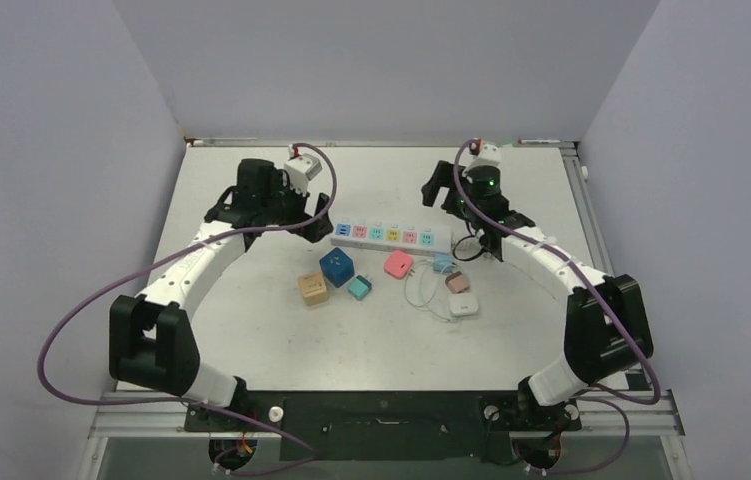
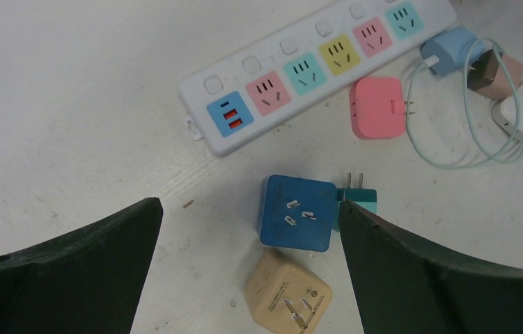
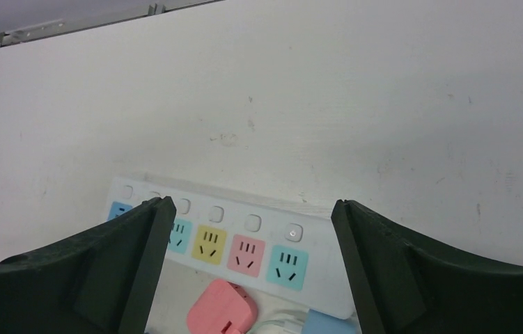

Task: Insert the plug
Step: Pick up the plug from the center of the board.

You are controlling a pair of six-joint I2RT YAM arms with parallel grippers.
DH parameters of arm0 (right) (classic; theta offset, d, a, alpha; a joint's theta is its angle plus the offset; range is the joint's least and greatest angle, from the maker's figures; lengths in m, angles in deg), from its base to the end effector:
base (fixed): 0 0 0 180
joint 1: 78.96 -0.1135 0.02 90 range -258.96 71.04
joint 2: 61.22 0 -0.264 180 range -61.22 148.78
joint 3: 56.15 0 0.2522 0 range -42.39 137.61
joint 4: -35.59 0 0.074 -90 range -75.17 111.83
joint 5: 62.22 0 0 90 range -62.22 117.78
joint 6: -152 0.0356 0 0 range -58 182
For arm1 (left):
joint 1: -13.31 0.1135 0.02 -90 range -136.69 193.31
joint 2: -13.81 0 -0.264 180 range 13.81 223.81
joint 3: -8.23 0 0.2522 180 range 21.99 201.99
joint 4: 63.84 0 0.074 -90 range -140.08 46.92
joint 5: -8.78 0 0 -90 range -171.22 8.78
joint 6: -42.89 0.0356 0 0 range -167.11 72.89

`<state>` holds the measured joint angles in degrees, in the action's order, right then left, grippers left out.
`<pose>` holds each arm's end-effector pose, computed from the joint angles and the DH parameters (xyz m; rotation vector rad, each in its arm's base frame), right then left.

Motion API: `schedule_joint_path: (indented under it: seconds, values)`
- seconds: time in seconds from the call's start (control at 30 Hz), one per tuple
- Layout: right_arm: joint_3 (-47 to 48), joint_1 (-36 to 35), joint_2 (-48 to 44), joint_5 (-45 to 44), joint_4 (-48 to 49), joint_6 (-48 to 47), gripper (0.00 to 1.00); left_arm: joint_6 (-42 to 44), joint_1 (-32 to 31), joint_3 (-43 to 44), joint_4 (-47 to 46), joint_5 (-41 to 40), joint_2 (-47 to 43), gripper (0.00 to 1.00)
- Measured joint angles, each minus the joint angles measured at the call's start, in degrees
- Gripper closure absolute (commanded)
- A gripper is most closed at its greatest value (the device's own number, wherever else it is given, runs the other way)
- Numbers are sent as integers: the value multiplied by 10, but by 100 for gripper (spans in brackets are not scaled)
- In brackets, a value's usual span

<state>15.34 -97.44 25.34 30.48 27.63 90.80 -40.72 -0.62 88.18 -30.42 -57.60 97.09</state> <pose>0.3300 0.1121 0.2686 0.1502 2.0134 0.5791 0.3133 -0.0924 0.2972 0.6116 2.1128 -0.5285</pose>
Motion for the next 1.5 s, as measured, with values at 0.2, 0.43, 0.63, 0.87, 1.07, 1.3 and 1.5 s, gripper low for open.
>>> schedule_joint_path:
  seconds: [0.2, 0.43, 0.63, 0.87, 1.07, 1.3, 1.5]
  values:
    - [140, -57, 123, -86, -82, -26, 8, 15, -24, 4, 39, -9, 57, 4]
    - [273, -102, 294, -145, -148, -42, 6, 6, -24, 80, 56, -27, 135, 3]
    - [300, -116, 360, -143, -175, -54, 6, 12, -25, 101, 64, -14, 156, 4]
    - [296, -114, 366, -127, -168, -60, 2, 19, -25, 71, 80, -17, 154, 4]
    - [231, -112, 342, -123, -126, -64, 2, 30, -25, 71, 79, -29, 154, 4]
    - [110, -112, 262, -124, -98, -51, 3, 55, -25, 71, 81, -53, 154, 4]
    - [45, -114, 212, -128, -94, -45, 3, 106, -25, 71, 122, -23, 142, 4]
